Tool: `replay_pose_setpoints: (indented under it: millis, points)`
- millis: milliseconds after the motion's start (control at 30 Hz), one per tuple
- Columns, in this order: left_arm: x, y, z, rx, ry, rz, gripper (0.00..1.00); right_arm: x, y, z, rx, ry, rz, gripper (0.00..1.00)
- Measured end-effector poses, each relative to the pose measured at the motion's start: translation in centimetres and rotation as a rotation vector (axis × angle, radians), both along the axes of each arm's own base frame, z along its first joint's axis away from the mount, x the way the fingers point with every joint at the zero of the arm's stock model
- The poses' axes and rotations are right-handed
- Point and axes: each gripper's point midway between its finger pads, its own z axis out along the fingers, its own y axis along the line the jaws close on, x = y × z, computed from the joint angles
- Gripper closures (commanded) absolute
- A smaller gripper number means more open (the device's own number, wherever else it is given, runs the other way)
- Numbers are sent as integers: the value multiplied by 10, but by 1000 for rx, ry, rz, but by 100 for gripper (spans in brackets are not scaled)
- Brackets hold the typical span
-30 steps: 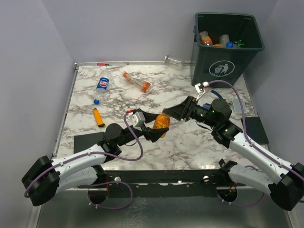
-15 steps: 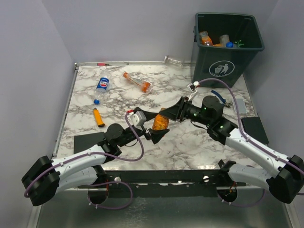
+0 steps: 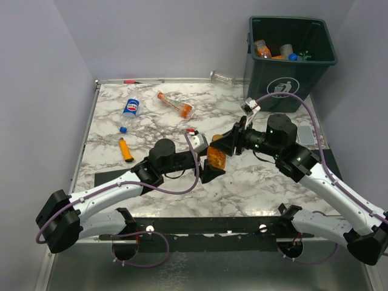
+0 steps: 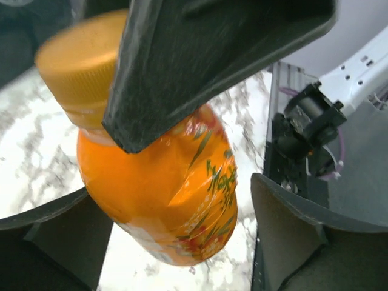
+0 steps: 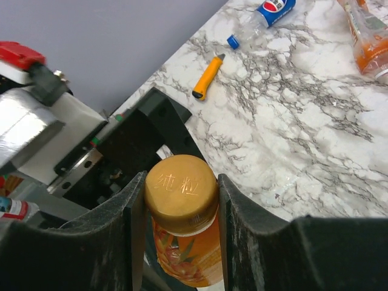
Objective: Put the plastic bottles in the bin
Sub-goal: Place the plastic bottle in the trash bin.
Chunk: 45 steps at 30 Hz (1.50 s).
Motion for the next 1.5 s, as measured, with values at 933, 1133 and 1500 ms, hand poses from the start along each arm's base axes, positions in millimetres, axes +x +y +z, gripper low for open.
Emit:
replay_pose_setpoints:
  millis: [933, 1133, 1500]
  points:
    - [-13, -14, -2, -176, 267, -117, 23, -21, -4, -7, 156, -118, 48, 100]
    - [-14, -16, -3, -178, 271, -130, 23, -21, -6, 4, 187, -148, 37, 100]
    - [-15, -17, -12, -158, 278, -138, 67, -20, -9, 8, 211, -141, 15, 72]
